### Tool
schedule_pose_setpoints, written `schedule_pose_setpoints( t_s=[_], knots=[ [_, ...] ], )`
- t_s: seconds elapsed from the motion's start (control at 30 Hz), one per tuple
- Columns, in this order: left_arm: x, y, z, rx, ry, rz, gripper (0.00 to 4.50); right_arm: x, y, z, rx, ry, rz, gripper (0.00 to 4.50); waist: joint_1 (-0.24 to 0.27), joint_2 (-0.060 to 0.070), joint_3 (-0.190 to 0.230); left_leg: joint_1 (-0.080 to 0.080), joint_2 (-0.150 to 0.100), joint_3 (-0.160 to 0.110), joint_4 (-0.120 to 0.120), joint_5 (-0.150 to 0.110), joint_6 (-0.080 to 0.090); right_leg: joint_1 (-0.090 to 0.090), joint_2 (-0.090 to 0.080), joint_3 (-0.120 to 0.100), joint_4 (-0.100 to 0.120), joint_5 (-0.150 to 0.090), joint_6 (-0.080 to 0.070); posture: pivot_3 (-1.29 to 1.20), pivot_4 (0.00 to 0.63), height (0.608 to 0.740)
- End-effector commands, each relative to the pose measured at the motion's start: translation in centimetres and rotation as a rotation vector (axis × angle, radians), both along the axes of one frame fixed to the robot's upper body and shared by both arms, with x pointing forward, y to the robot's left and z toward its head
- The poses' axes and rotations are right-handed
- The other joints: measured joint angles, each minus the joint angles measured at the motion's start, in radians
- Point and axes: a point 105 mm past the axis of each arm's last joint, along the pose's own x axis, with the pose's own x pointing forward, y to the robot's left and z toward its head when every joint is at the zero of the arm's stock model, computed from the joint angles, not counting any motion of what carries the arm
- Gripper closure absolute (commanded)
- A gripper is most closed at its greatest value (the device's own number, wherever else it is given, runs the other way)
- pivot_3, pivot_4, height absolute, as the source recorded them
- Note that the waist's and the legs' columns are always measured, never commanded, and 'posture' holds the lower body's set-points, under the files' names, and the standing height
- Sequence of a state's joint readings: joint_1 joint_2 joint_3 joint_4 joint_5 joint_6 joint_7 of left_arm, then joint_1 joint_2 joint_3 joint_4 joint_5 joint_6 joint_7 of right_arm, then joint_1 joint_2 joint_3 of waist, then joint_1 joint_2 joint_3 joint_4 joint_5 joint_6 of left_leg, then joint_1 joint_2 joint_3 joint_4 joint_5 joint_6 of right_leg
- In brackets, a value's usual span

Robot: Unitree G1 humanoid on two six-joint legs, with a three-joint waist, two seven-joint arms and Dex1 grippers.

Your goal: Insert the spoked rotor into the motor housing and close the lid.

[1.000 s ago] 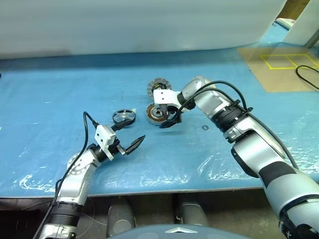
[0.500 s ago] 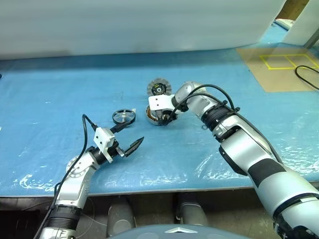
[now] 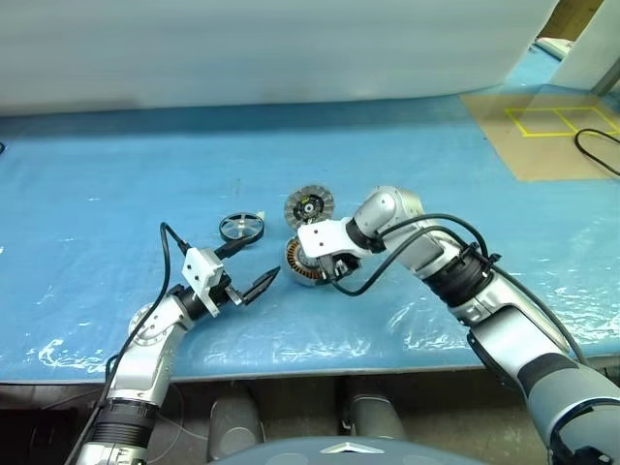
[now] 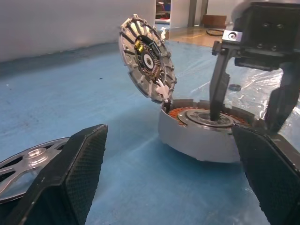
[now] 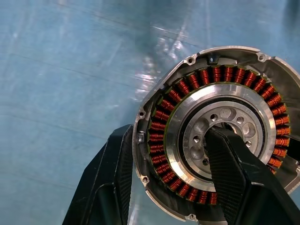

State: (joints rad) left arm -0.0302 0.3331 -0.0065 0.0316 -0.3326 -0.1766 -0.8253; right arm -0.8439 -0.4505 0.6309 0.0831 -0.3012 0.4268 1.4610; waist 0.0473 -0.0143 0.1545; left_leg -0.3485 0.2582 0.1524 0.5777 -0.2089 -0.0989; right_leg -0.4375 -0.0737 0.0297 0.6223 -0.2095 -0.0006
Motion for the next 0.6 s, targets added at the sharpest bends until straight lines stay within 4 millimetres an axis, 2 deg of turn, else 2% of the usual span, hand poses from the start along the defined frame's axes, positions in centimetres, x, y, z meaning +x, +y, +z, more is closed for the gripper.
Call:
schedule_pose_setpoints(
  t_s=[0.03, 0.17, 0.23, 0.33, 0.5, 0.6],
  knots=[
    [-0.2, -0.3, 0.9, -0.008, -0.04, -0.014, 0.0, -1.4, 0.0, -1.7, -0.015, 0.073, 0.016, 2.13, -0.002, 0.0, 0.0, 0.0, 0.0, 0.0, 0.0, 0.0, 0.001, 0.0, 0.0, 0.0, 0.0, 0.0, 0.0, 0.0, 0.15, 0.74],
    [-0.2, -0.3, 0.9, -0.005, -0.039, -0.019, 0.0, -0.5, 0.5, -1.2, 0.052, 0.041, -0.037, 0.84, -0.004, 0.0, 0.0, 0.001, 0.0, 0.0, 0.0, 0.0, 0.001, 0.0, 0.0, 0.001, 0.0, 0.0, 0.0, 0.0, 0.15, 0.74],
    [-0.1, -0.2, 1.0, -0.003, -0.04, -0.022, 0.0, -0.7, 1.3, 0.6, 0.156, 0.084, -0.054, 0.21, -0.007, 0.0, 0.0, 0.001, 0.0, 0.0, 0.001, 0.0, 0.001, 0.0, 0.0, 0.001, 0.0, 0.0, 0.0, 0.0, 0.15, 0.74],
    [-0.2, -0.2, 1.1, 0.0, -0.042, -0.032, 0.0, -1.0, 1.4, 2.6, 0.242, 0.121, -0.05, 0.21, -0.003, 0.0, 0.0, 0.0, 0.0, 0.0, 0.001, -0.001, 0.001, -0.001, 0.0, 0.001, 0.001, 0.0, 0.0, 0.0, 0.15, 0.74],
    [-0.7, 0.0, 1.1, 0.023, -0.039, -0.067, 0.0, 0.2, 0.9, 6.0, 0.449, 0.007, -0.042, 0.21, -0.002, 0.0, 0.0, -0.001, 0.0, 0.0, 0.001, 0.0, -0.001, -0.001, 0.0, 0.001, -0.001, 0.0, 0.0, 0.0, 0.15, 0.74],
    [-1.2, 0.2, 0.6, 0.045, -0.023, -0.09, 0.0, 0.3, -0.8, 6.6, 0.512, -0.036, -0.072, 0.21, -0.002, 0.0, 0.0, -0.002, 0.0, 0.0, 0.0, 0.001, -0.001, -0.001, 0.0, 0.001, -0.001, 0.0, 0.0, 0.0, 0.15, 0.74]
  ],
)
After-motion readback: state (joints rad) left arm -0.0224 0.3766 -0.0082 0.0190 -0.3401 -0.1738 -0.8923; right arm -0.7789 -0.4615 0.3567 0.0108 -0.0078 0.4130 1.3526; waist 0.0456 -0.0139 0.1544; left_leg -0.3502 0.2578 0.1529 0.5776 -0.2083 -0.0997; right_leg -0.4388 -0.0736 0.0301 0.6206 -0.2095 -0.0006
